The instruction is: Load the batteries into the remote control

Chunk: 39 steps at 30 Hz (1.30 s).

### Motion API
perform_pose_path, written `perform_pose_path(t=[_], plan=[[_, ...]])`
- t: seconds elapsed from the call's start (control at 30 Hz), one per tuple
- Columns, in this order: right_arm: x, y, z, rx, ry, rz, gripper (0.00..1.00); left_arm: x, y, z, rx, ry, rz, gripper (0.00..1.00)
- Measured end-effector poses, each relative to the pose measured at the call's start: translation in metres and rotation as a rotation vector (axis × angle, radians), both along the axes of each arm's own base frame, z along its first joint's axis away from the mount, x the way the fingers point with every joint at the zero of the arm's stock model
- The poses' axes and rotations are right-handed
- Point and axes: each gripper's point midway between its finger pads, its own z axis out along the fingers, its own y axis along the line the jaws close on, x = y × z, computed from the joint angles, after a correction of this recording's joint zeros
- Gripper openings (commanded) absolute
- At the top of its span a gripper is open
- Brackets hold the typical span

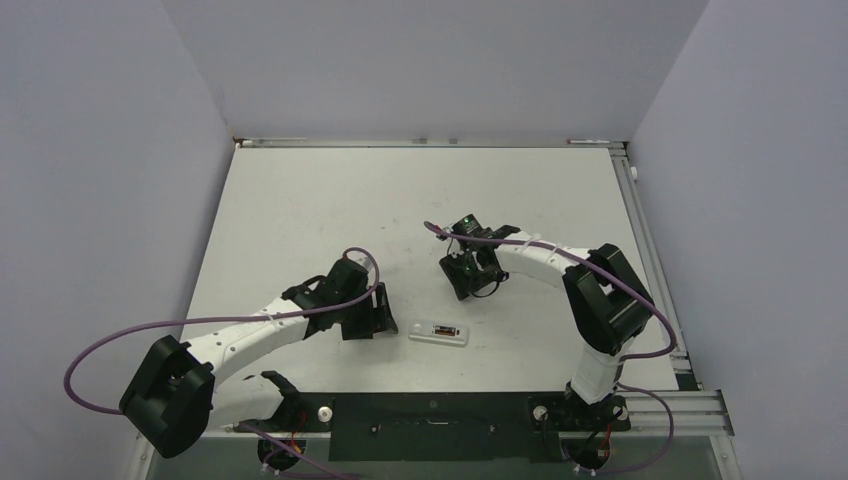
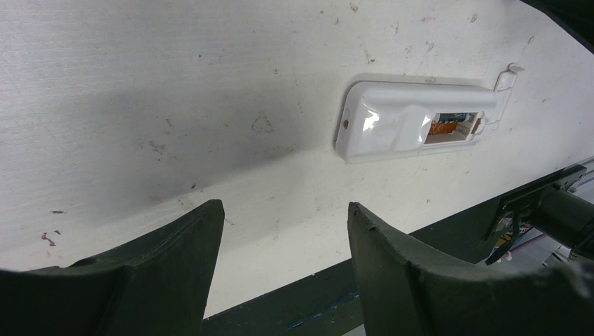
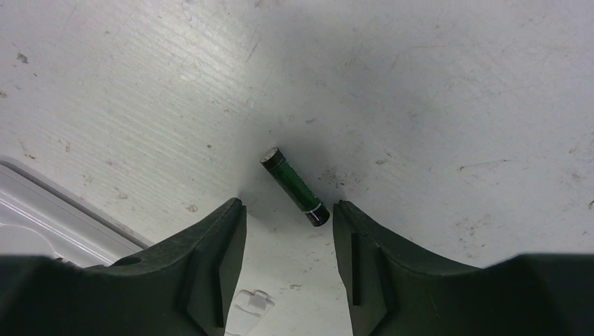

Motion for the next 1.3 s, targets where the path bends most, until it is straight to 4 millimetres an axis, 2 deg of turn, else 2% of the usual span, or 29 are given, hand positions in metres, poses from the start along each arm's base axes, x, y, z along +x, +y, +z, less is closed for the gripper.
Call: perform_pose_path(t=[0.23, 0.47, 0.9, 1.13, 1.3], plan=[[0.006, 0.004, 0.002, 0.006, -0.017, 0.01, 0.44, -0.001, 0.001, -0.001, 0.002, 0.003, 0.001, 0.62], [0.006, 0.005, 0.002, 0.004, -0.019, 0.02, 0.33, -0.001, 0.001, -0.001, 0.0, 0.005, 0.001, 0.62], [-0.004, 0.008, -0.002, -0.041, -0.035, 0.054, 0.31, -0.002, 0.0, 0.0, -0.01, 0.005, 0.0, 0.63], [-0.007, 0.009, -0.002, -0.05, -0.041, 0.048, 0.09, -0.005, 0.002, -0.001, -0.013, 0.012, 0.003, 0.63], [-0.007, 0.008, -0.002, -0.061, -0.049, 0.041, 0.08, -0.005, 0.001, -0.001, -0.013, 0.012, 0.003, 0.63]])
